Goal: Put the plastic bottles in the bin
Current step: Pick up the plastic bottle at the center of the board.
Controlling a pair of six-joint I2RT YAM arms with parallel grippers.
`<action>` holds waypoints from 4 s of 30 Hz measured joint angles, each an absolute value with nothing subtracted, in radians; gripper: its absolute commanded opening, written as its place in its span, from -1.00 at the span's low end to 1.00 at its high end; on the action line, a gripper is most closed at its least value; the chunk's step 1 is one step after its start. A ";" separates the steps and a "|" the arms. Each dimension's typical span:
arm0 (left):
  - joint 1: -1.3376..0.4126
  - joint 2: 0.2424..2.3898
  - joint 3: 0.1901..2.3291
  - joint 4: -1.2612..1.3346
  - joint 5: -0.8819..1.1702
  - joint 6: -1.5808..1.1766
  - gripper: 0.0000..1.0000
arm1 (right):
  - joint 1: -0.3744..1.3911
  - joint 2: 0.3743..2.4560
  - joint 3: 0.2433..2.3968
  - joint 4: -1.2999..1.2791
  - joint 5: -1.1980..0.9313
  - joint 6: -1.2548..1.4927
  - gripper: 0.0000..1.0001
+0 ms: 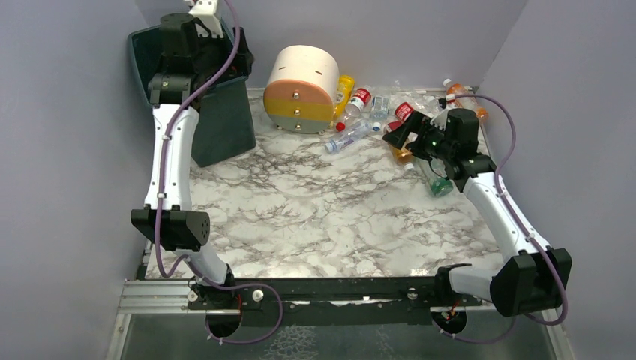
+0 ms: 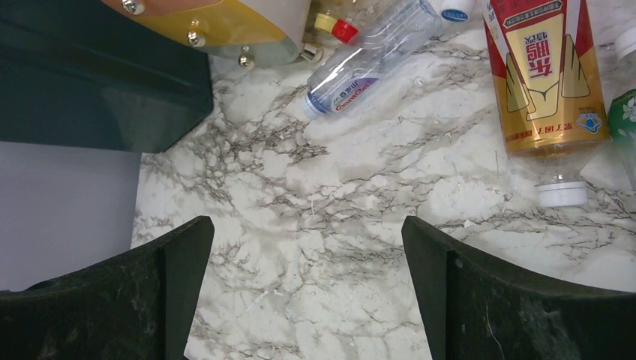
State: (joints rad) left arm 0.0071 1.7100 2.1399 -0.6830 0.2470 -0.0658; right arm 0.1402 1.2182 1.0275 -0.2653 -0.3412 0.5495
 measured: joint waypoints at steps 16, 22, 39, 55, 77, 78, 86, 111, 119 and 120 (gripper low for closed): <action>-0.360 1.596 1.810 -0.653 0.170 -0.021 0.93 | 0.140 1.287 1.016 -0.241 -0.342 0.549 0.98; -0.428 1.600 1.655 -0.604 0.151 -0.019 0.89 | 0.140 1.288 1.016 -0.241 -0.332 0.549 0.98; -0.586 1.789 1.448 -0.318 0.028 0.024 0.81 | 0.140 1.288 1.016 -0.241 -0.327 0.549 0.98; -0.585 2.029 1.466 -0.138 -0.028 0.163 0.75 | 0.136 1.269 0.983 -0.241 -0.327 0.548 0.98; -0.585 2.159 1.562 -0.118 0.014 0.177 0.12 | 0.129 1.269 0.954 -0.226 -0.329 0.549 0.98; -0.585 2.163 1.565 -0.116 0.015 0.177 0.11 | 0.129 1.269 0.952 -0.225 -0.329 0.549 0.98; -0.585 2.192 1.591 -0.117 0.027 0.181 0.01 | 0.128 1.268 0.949 -0.225 -0.330 0.549 0.98; -0.585 2.090 1.487 -0.145 0.075 0.150 -0.34 | 0.122 1.254 0.945 -0.225 -0.332 0.550 0.98; -0.585 1.946 1.446 -0.173 0.086 0.129 -0.34 | 0.122 1.249 0.954 -0.226 -0.332 0.550 0.98; -0.585 1.926 1.445 -0.175 0.087 0.127 -0.34 | 0.122 1.249 0.958 -0.226 -0.332 0.550 0.98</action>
